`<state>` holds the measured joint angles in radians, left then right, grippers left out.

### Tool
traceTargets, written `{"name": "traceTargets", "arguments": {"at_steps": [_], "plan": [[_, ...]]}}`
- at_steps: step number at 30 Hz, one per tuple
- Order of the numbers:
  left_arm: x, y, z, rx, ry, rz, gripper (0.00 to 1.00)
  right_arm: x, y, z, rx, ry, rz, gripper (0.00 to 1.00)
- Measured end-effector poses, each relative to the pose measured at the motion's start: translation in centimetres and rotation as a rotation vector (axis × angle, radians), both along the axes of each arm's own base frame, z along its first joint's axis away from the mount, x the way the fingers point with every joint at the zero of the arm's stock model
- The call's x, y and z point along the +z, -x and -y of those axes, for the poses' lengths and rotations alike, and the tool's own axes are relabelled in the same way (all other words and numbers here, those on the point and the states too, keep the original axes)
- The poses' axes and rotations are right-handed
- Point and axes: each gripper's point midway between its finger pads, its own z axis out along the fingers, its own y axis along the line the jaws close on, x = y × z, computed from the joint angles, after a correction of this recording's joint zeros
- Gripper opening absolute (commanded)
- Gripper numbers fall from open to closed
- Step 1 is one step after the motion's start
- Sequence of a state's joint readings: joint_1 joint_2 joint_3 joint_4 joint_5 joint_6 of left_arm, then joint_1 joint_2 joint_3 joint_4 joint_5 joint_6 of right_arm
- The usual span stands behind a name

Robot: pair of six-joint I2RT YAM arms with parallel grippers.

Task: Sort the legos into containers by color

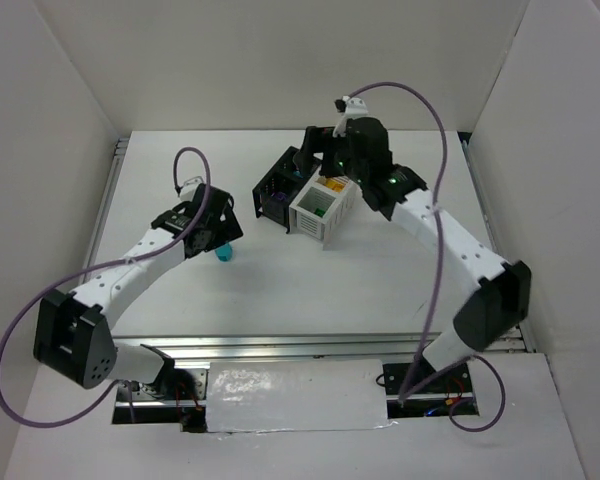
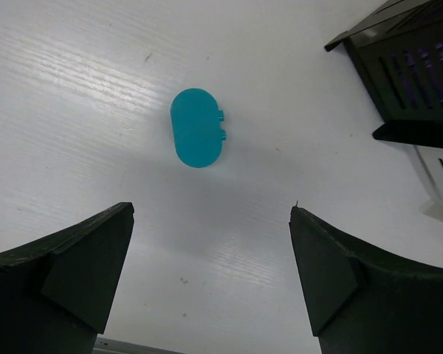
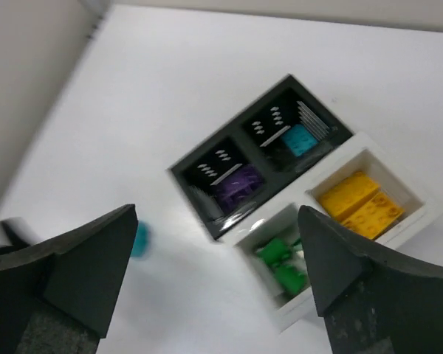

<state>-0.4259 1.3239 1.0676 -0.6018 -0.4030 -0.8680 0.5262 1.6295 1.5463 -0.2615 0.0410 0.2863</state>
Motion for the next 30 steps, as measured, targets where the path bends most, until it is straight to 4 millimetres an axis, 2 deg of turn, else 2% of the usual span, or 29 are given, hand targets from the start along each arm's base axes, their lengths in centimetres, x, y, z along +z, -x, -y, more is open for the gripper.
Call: {"name": "traceTargets", "arguments": {"at_steps": [3, 5, 8, 10, 13, 15, 16, 18, 19, 20, 21, 22, 24, 26, 30], "plan": [[-2.4, -0.6, -0.1, 0.010, -0.026, -0.060, 0.99, 4.3, 4.7, -0.2, 0.076, -0.099, 0.063, 1.00], [-4.0, -1.1, -0.3, 0.021, -0.044, -0.098, 0.99, 4.9, 7.5, -0.7, 0.134, -0.141, 0.073, 1.00], [-6.4, -1.6, -0.6, 0.037, -0.066, -0.151, 0.95, 2.4, 11.3, -1.3, 0.214, -0.157, 0.015, 1.00], [-8.0, -2.0, -0.8, 0.044, -0.077, -0.184, 0.93, 0.2, 12.8, -1.7, 0.248, -0.148, -0.039, 1.00], [-10.1, -2.4, -0.7, 0.045, -0.078, -0.223, 0.90, -2.3, 13.8, -2.0, 0.269, -0.133, -0.107, 1.00], [-11.4, -2.6, -0.5, 0.043, -0.078, -0.248, 0.85, -2.9, 14.3, -2.1, 0.281, -0.133, -0.126, 1.00], [-12.0, -2.7, -0.4, 0.042, -0.079, -0.257, 0.73, -3.0, 14.5, -2.1, 0.285, -0.134, -0.129, 0.99], [-13.0, -3.0, -0.3, 0.045, -0.077, -0.271, 0.55, -2.7, 14.8, -2.0, 0.293, -0.138, -0.125, 0.99], [-13.0, -3.2, -0.2, 0.048, -0.076, -0.268, 0.34, -2.4, 14.9, -2.0, 0.296, -0.142, -0.119, 0.99], [-12.9, -3.6, 0.0, 0.045, -0.064, -0.256, 0.21, -2.1, 15.1, -2.0, 0.300, -0.147, -0.111, 0.99], [-12.9, -3.8, 0.1, 0.036, -0.066, -0.252, 0.10, -1.7, 15.3, -1.9, 0.304, -0.153, -0.101, 0.99], [-12.9, -3.9, 0.2, 0.036, -0.061, -0.250, 0.04, -1.4, 15.5, -1.8, 0.305, -0.157, -0.094, 0.99], [-12.8, -3.9, 0.2, 0.038, -0.056, -0.250, 0.00, -1.0, 15.7, -1.6, 0.306, -0.164, -0.082, 1.00], [-12.5, -3.9, 0.2, 0.034, -0.049, -0.245, 0.00, -1.0, 15.9, -1.5, 0.307, -0.166, -0.080, 1.00], [-9.6, -2.7, 1.1, -0.045, 0.029, -0.150, 0.00, -1.7, 15.6, -1.6, 0.305, -0.184, -0.121, 1.00]]}}
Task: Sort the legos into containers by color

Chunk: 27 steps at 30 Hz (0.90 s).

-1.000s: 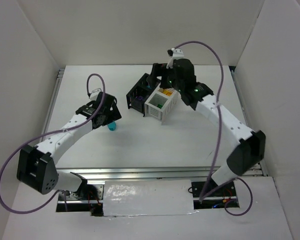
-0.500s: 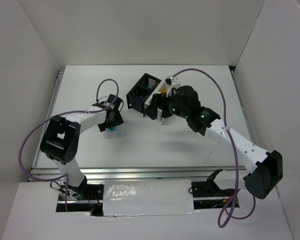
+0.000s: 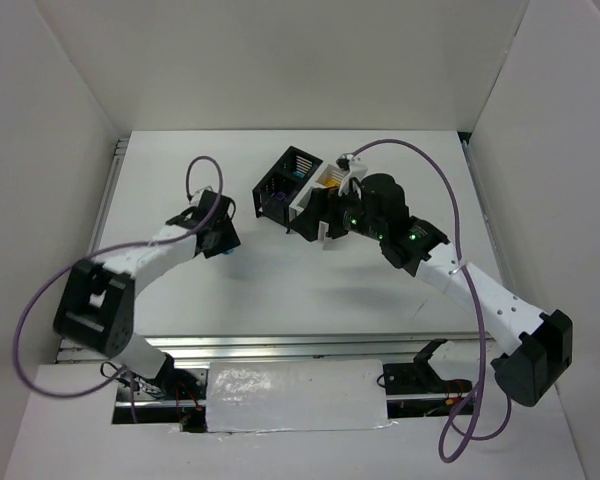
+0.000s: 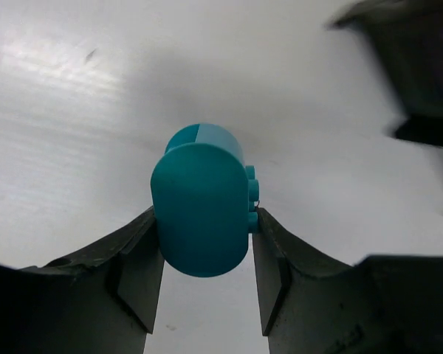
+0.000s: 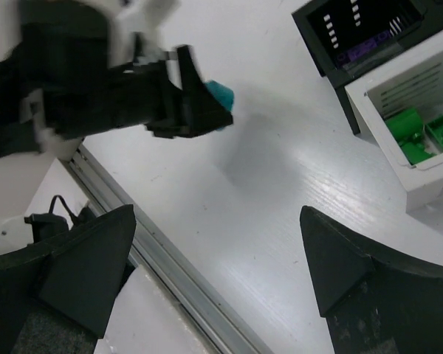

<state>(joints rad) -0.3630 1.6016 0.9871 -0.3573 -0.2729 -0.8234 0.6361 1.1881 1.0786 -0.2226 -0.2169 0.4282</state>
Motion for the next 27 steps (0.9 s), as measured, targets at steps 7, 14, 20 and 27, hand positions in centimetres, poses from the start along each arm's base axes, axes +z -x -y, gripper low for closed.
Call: {"name": "traceTargets", "arguments": {"at_steps": [7, 14, 20, 27], "plan": [[15.1, 3.7, 5.0, -0.361, 0.281, 0.599, 0.00, -1.6, -0.9, -1.0, -0.030, -0.023, -0.167, 0.96], [17.9, 8.2, 9.8, -0.734, 0.302, 0.830, 0.00, 2.5, 0.2, -4.2, -0.034, -0.067, -0.194, 0.96], [16.9, 10.8, 12.0, -0.926, 0.225, 0.857, 0.00, 3.5, 2.4, -6.2, -0.006, -0.039, -0.192, 0.92], [18.3, 11.3, 12.3, -0.974, 0.180, 0.936, 0.00, -1.5, 2.8, -6.9, -0.017, 0.095, -0.284, 0.86]]}}
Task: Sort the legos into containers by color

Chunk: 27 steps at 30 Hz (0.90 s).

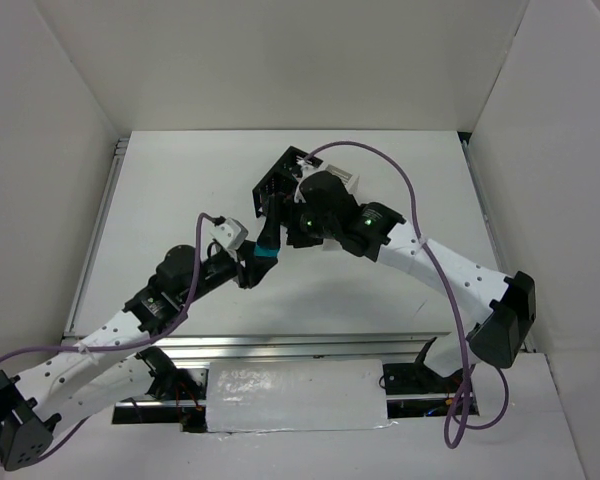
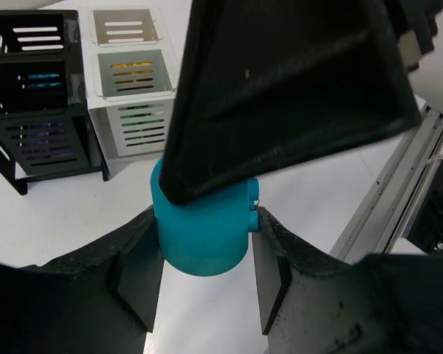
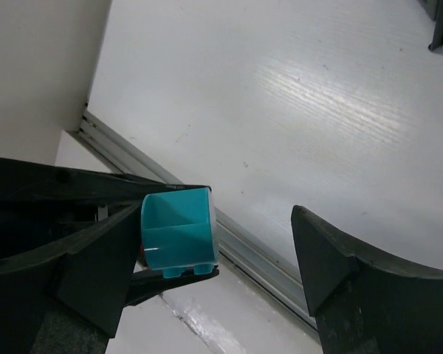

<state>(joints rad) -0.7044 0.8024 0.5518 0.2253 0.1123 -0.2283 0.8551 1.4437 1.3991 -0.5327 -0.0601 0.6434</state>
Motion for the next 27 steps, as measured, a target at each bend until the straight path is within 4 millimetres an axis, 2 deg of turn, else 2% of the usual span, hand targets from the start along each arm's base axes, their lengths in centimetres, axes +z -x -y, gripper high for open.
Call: {"name": "traceTargets", "arguments": {"at_steps": [1, 2, 3, 4, 5, 8, 9, 10, 11, 13, 15, 17, 21, 25, 27], "plan": [[0.0, 0.0, 0.0, -0.001, -0.005, 0.009, 0.00, -0.4, 0.3, 0.0, 0.009, 0.012, -0.008, 0.85], [0.1, 0.0, 0.0, -0.002, -0.009, 0.015, 0.00, -0.8, 0.7, -0.2, 0.023, 0.019, -0.012, 0.69], [0.1, 0.0, 0.0, -0.003, -0.009, 0.017, 0.00, -1.0, 1.1, -0.4, 0.041, 0.025, -0.012, 0.60], [0.1, 0.0, 0.1, -0.004, -0.009, 0.019, 0.00, -1.0, 1.5, -0.6, 0.059, 0.025, -0.013, 0.27], [0.0, 0.0, 0.1, -0.005, -0.012, 0.016, 0.00, -0.8, 2.0, -1.2, 0.083, 0.005, -0.018, 0.01], [-0.1, 0.1, 0.0, -0.004, -0.016, 0.009, 0.01, -0.8, 2.3, -1.5, 0.113, 0.009, 0.005, 0.00], [-0.2, 0.0, -0.1, 0.002, -0.021, 0.004, 0.41, -0.9, 2.2, -1.6, 0.110, 0.004, 0.006, 0.00], [-0.2, 0.0, -0.2, 0.010, -0.026, -0.003, 0.89, -1.0, 2.2, -1.6, 0.110, 0.001, 0.007, 0.00], [-0.2, -0.1, -0.3, 0.022, -0.031, -0.006, 0.99, -1.0, 2.1, -1.7, 0.111, -0.003, 0.012, 0.00], [0.4, -0.8, -0.7, 0.076, -0.015, -0.028, 1.00, -1.4, 2.0, -1.6, 0.108, 0.007, 0.020, 0.00], [0.9, -1.5, -1.3, 0.140, -0.012, -0.056, 0.99, -1.3, 1.0, -1.4, 0.080, 0.012, 0.058, 0.00], [1.3, -2.5, -2.6, 0.267, -0.011, -0.137, 0.99, -0.9, -0.9, -0.6, 0.019, 0.028, 0.111, 0.00], [3.7, -4.0, -6.2, 0.546, 0.022, -0.265, 1.00, -0.1, -7.1, 2.8, -0.169, 0.070, 0.228, 0.00], [5.3, -3.1, -9.4, 0.706, 0.017, -0.338, 1.00, 1.0, -14.9, 5.8, -0.359, 0.137, 0.323, 0.00], [5.2, -2.3, -10.8, 0.757, -0.027, -0.373, 1.00, 1.9, -19.1, 6.2, -0.430, 0.165, 0.373, 0.00]]}}
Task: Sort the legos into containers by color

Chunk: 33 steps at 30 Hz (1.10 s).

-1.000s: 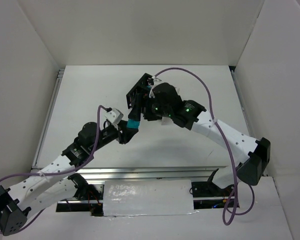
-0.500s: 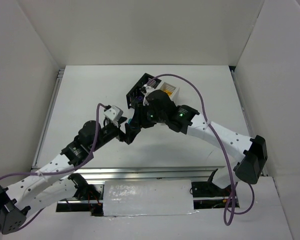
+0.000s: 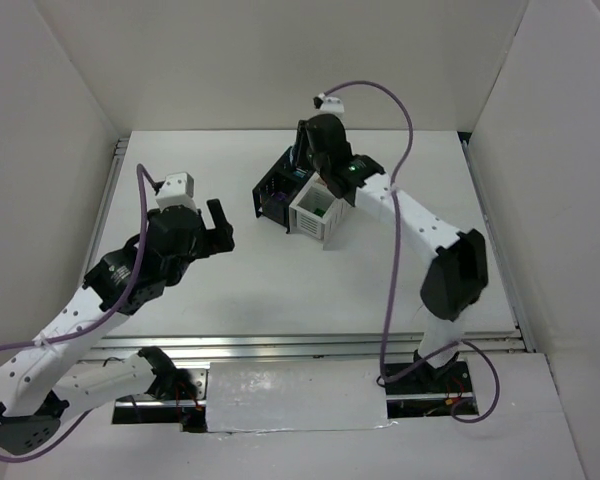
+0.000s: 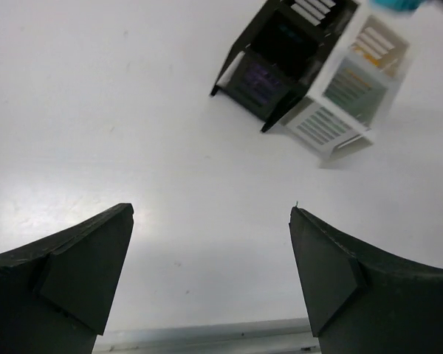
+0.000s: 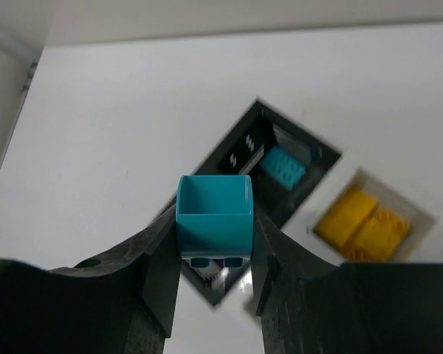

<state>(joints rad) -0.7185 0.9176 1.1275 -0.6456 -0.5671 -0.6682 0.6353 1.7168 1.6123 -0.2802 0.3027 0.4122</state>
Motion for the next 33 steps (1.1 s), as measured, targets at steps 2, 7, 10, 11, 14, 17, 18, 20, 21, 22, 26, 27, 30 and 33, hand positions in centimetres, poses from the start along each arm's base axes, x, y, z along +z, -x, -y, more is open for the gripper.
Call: {"name": "traceTargets", "arguments": {"at_steps": [2, 7, 10, 11, 14, 17, 18, 20, 21, 22, 26, 27, 30, 33], "plan": [[-0.6, 0.7, -1.1, 0.032, -0.046, -0.053, 1.00, 0.4, -4.0, -0.1, -0.049, 0.025, 0.037, 0.00], [-2.8, 2.1, -4.0, 0.091, -0.181, -0.137, 1.00, -2.0, -10.0, 0.4, -0.123, 0.132, 0.060, 0.00], [-4.3, 2.8, -5.8, 0.133, -0.204, -0.116, 1.00, -4.5, -10.8, 0.6, -0.124, 0.192, 0.030, 0.01], [-5.0, 3.2, -6.5, 0.142, -0.212, -0.117, 1.00, -5.1, -10.8, 0.7, -0.123, 0.209, 0.020, 0.03], [-6.1, 3.8, -8.2, 0.181, -0.219, -0.122, 1.00, -6.0, -10.8, 0.7, -0.115, 0.234, 0.005, 0.04], [-5.8, 3.4, -9.0, 0.220, -0.209, -0.111, 1.00, -5.8, -10.8, 0.7, -0.114, 0.233, 0.010, 0.06], [-5.8, 3.2, -9.1, 0.227, -0.214, -0.114, 1.00, -5.8, -10.8, 0.7, -0.113, 0.232, 0.011, 0.06], [-6.3, 2.8, -9.2, 0.234, -0.233, -0.134, 1.00, -5.9, -10.8, 0.7, -0.112, 0.234, 0.008, 0.08], [-6.6, 2.6, -9.3, 0.238, -0.241, -0.146, 1.00, -5.9, -10.8, 0.6, -0.110, 0.233, 0.008, 0.09], [-6.8, 2.4, -9.4, 0.245, -0.246, -0.157, 1.00, -5.9, -10.8, 0.6, -0.109, 0.232, 0.008, 0.11], [-7.5, 1.8, -9.6, 0.247, -0.253, -0.193, 1.00, -6.0, -10.8, 0.5, -0.103, 0.227, 0.005, 0.79], [-7.4, 1.7, -9.7, 0.249, -0.245, -0.190, 1.00, -6.0, -10.8, 0.4, -0.100, 0.227, 0.007, 0.89], [-7.0, 1.5, -10.0, 0.248, -0.226, -0.175, 1.00, -6.3, -10.8, 0.3, -0.099, 0.219, 0.004, 1.00], [-6.9, 1.4, -10.2, 0.253, -0.213, -0.175, 1.00, -6.8, -10.6, 0.3, -0.095, 0.222, -0.007, 1.00]]}}
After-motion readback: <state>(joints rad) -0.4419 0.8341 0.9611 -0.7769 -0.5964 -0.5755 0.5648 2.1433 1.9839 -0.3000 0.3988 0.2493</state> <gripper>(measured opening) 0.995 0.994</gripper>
